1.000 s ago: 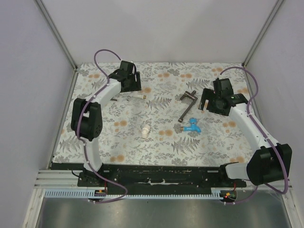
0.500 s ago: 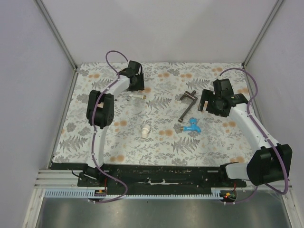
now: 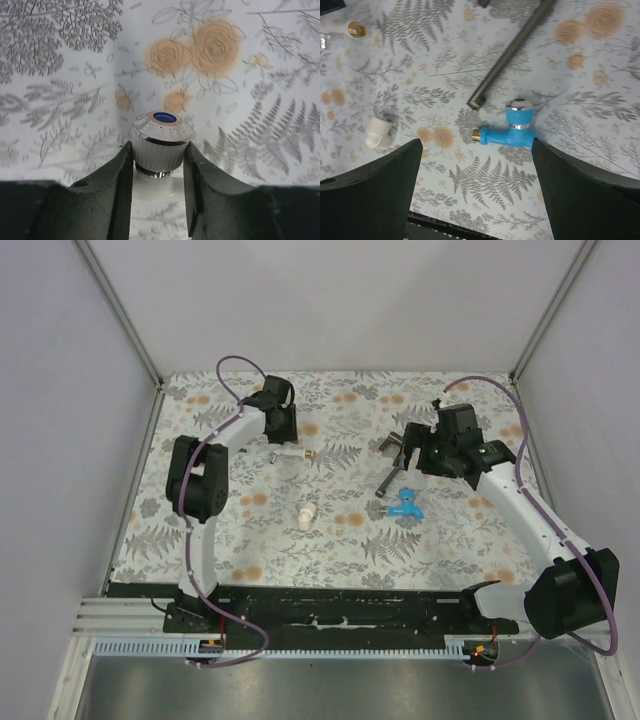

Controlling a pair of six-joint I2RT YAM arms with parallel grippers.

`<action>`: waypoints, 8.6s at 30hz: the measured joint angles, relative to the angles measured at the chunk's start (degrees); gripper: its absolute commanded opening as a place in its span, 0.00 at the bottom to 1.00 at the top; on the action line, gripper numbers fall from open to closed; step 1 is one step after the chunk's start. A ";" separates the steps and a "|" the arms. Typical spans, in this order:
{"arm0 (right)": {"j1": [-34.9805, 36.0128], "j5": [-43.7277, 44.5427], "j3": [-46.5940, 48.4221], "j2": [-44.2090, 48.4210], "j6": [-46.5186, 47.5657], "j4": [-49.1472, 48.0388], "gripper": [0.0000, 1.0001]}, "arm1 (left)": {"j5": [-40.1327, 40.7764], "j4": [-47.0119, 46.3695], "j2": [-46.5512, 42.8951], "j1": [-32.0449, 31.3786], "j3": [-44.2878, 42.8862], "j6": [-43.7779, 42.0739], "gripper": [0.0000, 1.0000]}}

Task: Install the water faucets

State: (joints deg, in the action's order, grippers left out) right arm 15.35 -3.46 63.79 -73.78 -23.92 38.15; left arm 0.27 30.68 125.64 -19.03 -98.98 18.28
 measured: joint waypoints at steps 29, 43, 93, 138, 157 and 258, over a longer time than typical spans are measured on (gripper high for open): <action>17.92 -26.29 0.17 -15.37 -13.92 -46.38 0.63 | 8.90 -6.19 -44.98 -13.51 24.90 12.28 0.02; 18.56 -31.76 1.18 -17.53 -13.35 -51.45 0.00 | 9.92 -4.98 -51.19 -13.16 27.61 10.51 0.65; 15.93 -53.46 14.75 -12.26 -0.09 -54.62 0.00 | -59.14 -66.20 -58.77 3.56 44.30 22.88 0.42; 26.29 -14.34 4.63 -20.26 1.42 -17.64 0.94 | -5.60 -12.15 -95.08 6.40 62.47 -0.63 0.02; 43.17 16.22 25.22 -41.75 -9.31 0.83 0.82 | 4.31 -13.60 -101.50 3.69 68.91 -6.40 0.02; 25.40 -15.78 -6.73 4.61 79.69 -24.02 0.00 | -36.57 -30.36 -72.04 3.41 52.02 22.10 0.02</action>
State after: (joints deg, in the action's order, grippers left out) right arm 40.75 -19.25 57.06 -69.17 55.77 14.13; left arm -36.29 0.32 53.60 -15.62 -46.96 40.38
